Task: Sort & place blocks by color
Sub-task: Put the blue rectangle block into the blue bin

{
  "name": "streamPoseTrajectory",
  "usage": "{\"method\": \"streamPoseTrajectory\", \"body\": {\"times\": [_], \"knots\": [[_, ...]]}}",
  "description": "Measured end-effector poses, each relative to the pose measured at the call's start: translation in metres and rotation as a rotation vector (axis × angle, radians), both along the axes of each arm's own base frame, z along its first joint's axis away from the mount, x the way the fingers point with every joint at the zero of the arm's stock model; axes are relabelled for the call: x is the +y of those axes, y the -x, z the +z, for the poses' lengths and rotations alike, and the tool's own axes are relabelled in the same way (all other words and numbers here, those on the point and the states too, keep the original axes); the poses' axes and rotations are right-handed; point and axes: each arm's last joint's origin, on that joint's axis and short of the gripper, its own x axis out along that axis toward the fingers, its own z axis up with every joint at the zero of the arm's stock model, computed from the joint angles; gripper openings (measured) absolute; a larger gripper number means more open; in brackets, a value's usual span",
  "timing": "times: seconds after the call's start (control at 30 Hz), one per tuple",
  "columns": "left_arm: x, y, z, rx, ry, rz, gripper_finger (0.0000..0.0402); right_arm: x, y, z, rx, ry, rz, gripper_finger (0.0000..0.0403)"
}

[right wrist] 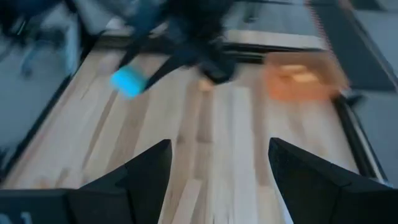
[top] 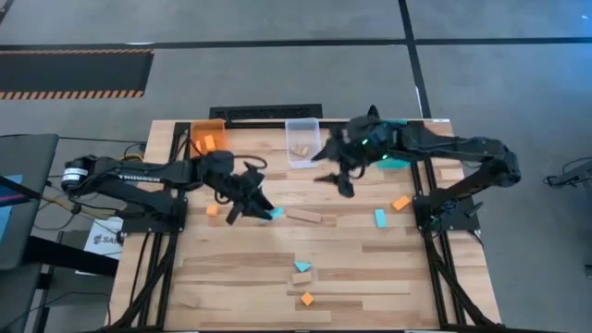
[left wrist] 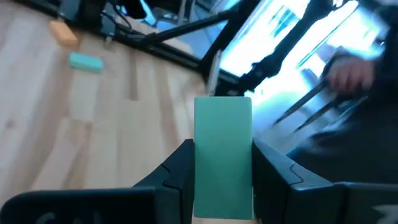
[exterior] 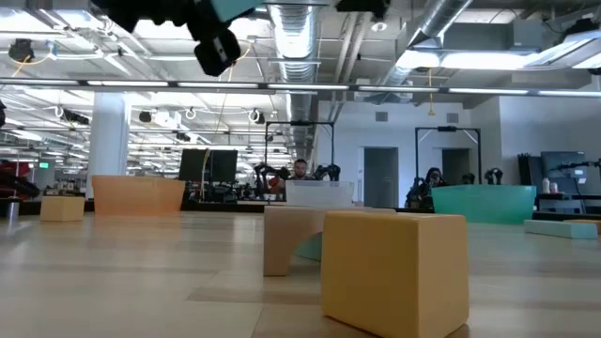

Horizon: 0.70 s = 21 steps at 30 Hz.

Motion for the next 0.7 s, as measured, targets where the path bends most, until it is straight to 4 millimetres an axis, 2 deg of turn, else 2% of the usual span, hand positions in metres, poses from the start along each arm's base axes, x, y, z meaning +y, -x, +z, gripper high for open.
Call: {"method": "streamPoseTrajectory", "body": {"times": [0.2,0.3,0.47,0.7], "knots": [[0.020,-0.006,0.002,0.037,0.214,0.110,0.0092,0.027,-0.033,-0.019,-0.045,0.221,0.240,0.0291],[0.026,-0.007,-0.003,0.097,0.286,0.128,0.0098,0.038,-0.049,-0.027,-0.087,0.257,0.292,0.0291],[0.026,-0.014,-0.007,0.091,0.297,0.098,0.0097,0.031,-0.060,-0.027,-0.117,0.240,0.304,0.0291],[0.028,-0.022,-0.002,-0.008,0.307,0.113,0.0099,0.030,-0.078,-0.043,-0.074,0.175,0.335,0.0291]]}}
